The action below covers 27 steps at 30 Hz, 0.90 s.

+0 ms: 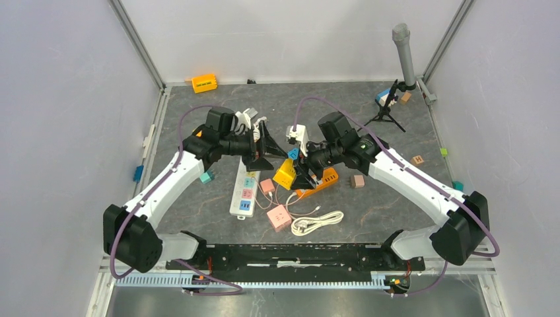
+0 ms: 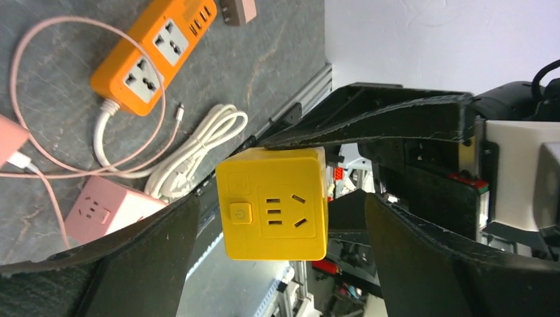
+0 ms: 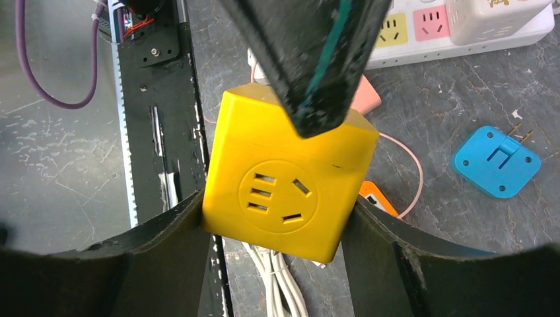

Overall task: Insert the plug
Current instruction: Pick up the plug from the center of the board.

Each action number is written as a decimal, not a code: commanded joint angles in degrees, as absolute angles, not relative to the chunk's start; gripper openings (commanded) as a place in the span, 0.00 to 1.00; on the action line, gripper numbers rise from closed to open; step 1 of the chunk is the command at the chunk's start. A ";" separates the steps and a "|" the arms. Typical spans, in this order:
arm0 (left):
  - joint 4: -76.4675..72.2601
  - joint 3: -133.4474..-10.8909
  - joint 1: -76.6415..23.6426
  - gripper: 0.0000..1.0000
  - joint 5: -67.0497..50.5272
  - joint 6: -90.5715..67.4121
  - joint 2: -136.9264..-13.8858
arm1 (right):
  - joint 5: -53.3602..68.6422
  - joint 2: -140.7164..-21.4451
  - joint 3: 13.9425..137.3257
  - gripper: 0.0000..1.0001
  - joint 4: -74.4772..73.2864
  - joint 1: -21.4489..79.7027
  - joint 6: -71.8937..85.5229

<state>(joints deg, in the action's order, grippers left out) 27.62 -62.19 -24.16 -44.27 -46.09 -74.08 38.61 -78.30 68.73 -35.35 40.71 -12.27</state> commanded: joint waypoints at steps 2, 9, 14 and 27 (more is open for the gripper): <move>23.30 -58.67 -24.94 1.00 -50.54 -50.95 -71.45 | 40.96 -76.42 72.02 0.00 -31.04 41.30 -11.54; 21.14 -55.40 -26.08 1.00 -50.89 -54.40 -70.86 | 40.87 -76.50 72.86 0.00 -30.34 41.37 -11.35; 6.58 -51.25 -28.56 1.00 -52.82 -65.41 -70.92 | 41.05 -76.45 72.58 0.00 -29.15 41.57 -10.73; 8.17 -53.23 -30.45 0.35 -49.04 -64.31 -73.16 | 39.66 -76.05 71.38 0.11 -29.00 41.69 -11.40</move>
